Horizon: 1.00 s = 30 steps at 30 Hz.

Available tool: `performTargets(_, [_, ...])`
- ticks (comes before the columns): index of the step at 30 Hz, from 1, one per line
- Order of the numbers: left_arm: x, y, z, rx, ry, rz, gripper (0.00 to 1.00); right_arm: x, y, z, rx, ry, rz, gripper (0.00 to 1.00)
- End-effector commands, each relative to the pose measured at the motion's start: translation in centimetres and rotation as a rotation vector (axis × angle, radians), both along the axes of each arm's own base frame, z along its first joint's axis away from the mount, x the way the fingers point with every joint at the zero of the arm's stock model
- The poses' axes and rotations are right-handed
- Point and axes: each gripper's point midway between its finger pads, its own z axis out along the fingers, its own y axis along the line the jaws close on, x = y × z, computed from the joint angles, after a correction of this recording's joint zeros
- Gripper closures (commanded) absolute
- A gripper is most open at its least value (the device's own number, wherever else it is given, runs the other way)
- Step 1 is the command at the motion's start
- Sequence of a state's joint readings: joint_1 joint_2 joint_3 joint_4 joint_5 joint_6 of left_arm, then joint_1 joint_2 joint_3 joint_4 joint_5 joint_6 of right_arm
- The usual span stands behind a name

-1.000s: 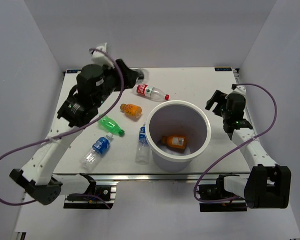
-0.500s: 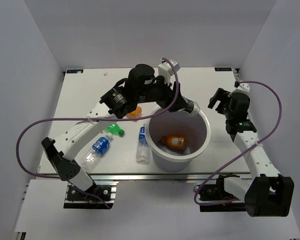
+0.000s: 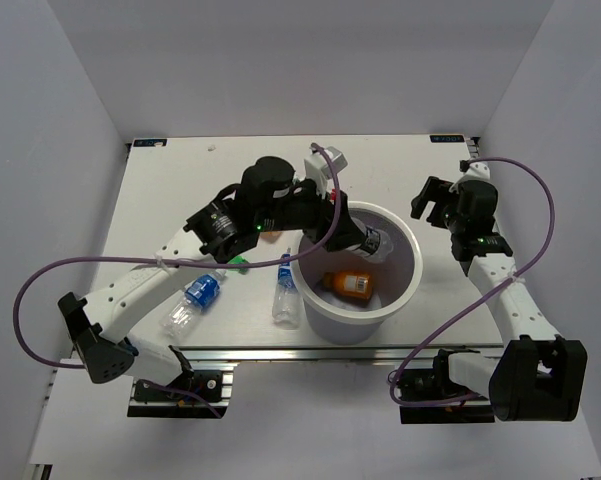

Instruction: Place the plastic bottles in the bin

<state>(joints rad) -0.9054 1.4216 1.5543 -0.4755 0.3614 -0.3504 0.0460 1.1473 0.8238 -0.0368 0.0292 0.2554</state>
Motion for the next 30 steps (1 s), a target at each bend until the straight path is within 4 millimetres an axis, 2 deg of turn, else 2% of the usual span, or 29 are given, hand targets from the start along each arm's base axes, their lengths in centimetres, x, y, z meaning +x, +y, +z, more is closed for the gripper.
performTargets(1, [-0.3,1.6,2.7,-0.089,-0.048,0.069,0.27,1.0,0.7,1.9,0.002,-0.051,0.057,0.11])
performTargets(2, [-0.2,1.6,1.8,-0.076,-0.035,0.076,0.2,1.0,0.7,1.7,-0.004,-0.049,0.068,0.11])
performTargets(3, [-0.3,1.7,1.8,-0.077,-0.033,0.074,0.02,1.1,0.8,1.7,-0.001,-0.047,0.076,0.11])
performTargets(6, [0.0,1.7,1.4,-0.053,-0.026,0.089,0.02,1.6,0.4,1.4,0.008,-0.022,0.061,0.11])
performTargets(9, [1.9,2.7,1.0,-0.013,-0.039,0.208,0.02,1.7,0.6,1.2,0.027,-0.011,0.072,0.11])
performTargets(11, [3.9,4.1,1.1,0.013,-0.081,0.341,0.02,1.7,0.8,1.3,0.033,-0.025,0.086,0.11])
performTargets(13, [6.8,7.4,1.2,0.059,-0.115,0.57,0.02,1.6,0.9,1.4,0.034,-0.03,0.091,0.11])
performTargets(14, [7.7,8.7,1.2,0.07,-0.119,0.641,0.02,1.7,0.8,1.6,0.029,-0.033,0.088,0.11])
performTargets(15, [9.3,10.8,1.4,0.074,-0.117,0.728,0.02,1.9,0.7,1.7,0.027,-0.036,0.082,0.11])
performTargets(16, [10.0,12.3,0.8,0.079,-0.091,0.789,0.02,2.0,0.7,1.7,0.027,-0.03,0.084,0.11])
performTargets(17, [11.1,14.2,0.6,0.083,-0.085,0.871,0.02,2.2,-0.4,2.1,0.024,-0.037,0.054,0.11])
performTargets(18, [12.6,16.8,0.3,0.08,-0.068,0.959,0.02,2.3,-0.5,2.2,0.027,-0.034,0.053,0.11])
performTargets(19, [12.8,18.4,-0.8,0.081,-0.039,1.012,0.02,2.4,-0.6,2.0,0.032,-0.026,0.049,0.11])
performTargets(20, [13.8,20.9,-1.4,0.084,-0.024,1.084,0.02,2.4,-0.6,1.9,0.035,-0.022,0.048,0.11])
performTargets(25, [14.5,27.5,-5.9,0.137,0.053,1.34,0.02,2.4,-0.9,1.1,0.043,0.0,0.037,0.11])
performTargets(26, [14.5,28.5,-7.9,0.174,0.077,1.372,0.02,2.5,-1.0,1.0,0.038,0.001,0.038,0.11])
performTargets(27, [14.9,30.0,-8.9,0.18,0.109,1.407,0.02,2.5,-1.0,0.9,0.036,0.004,0.035,0.11])
performTargets(28, [15.3,30.6,-9.9,0.176,0.137,1.418,0.02,2.5,-1.1,0.9,0.034,0.003,0.035,0.11])
performTargets(29, [15.6,31.3,-12.2,0.209,0.185,1.427,0.02,2.5,-1.1,0.8,0.034,0.005,0.033,0.11])
performTargets(30, [16.0,32.3,-13.5,0.206,0.237,1.435,0.02,2.5,-1.1,0.8,0.034,0.002,0.037,0.11])
